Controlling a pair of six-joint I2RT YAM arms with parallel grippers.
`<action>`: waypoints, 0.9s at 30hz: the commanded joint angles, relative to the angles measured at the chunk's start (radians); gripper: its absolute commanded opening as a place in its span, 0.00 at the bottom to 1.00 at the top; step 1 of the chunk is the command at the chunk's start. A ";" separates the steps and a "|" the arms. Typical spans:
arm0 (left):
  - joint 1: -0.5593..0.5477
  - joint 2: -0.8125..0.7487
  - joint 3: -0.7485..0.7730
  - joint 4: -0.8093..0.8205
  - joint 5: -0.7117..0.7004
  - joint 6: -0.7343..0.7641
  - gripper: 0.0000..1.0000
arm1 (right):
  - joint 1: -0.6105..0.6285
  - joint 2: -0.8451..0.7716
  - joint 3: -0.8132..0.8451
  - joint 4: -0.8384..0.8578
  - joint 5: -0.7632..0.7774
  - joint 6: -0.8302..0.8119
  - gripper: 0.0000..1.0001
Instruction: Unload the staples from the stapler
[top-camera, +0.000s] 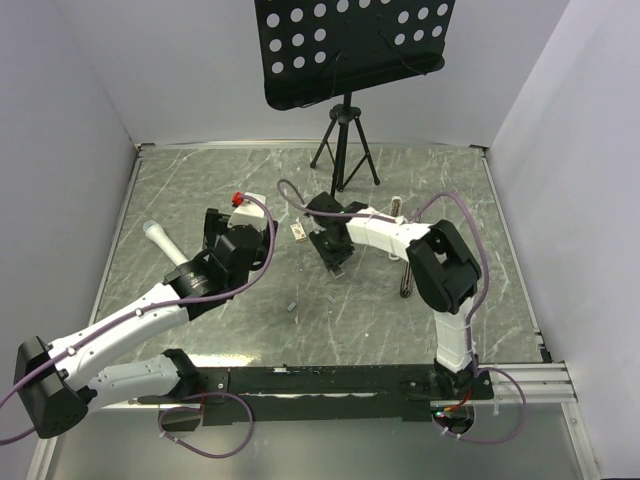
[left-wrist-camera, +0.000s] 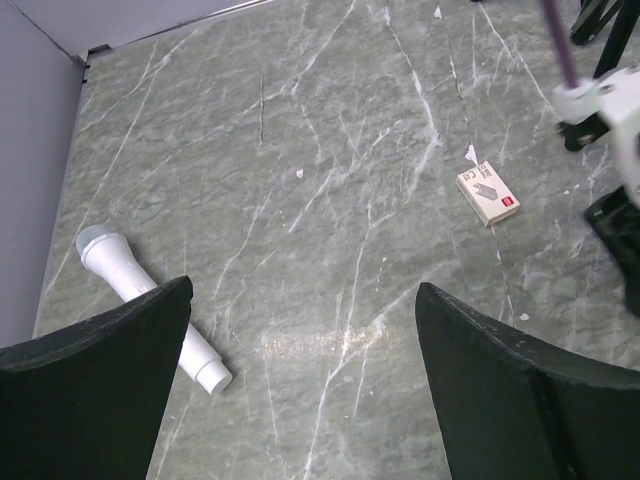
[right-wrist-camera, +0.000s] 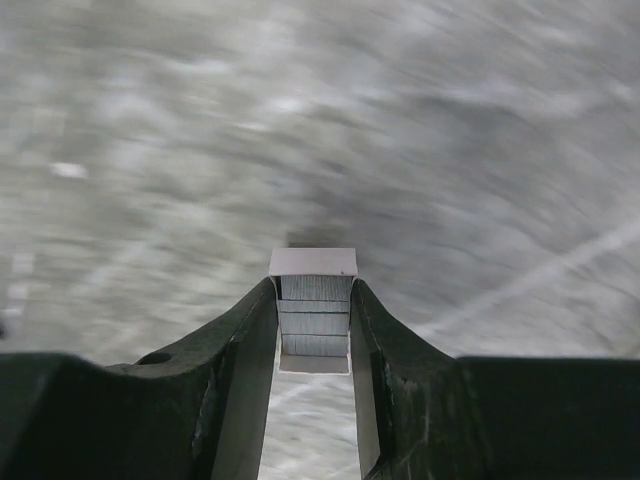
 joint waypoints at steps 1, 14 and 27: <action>-0.006 -0.046 -0.008 0.051 -0.031 0.013 0.97 | 0.061 0.033 0.084 -0.020 -0.001 -0.022 0.36; 0.101 -0.143 -0.024 0.099 0.181 -0.117 0.97 | 0.082 -0.031 0.068 -0.014 -0.001 0.000 0.55; 0.682 -0.106 -0.017 0.042 0.808 -0.389 0.97 | 0.162 -0.166 -0.014 0.046 -0.088 0.076 0.55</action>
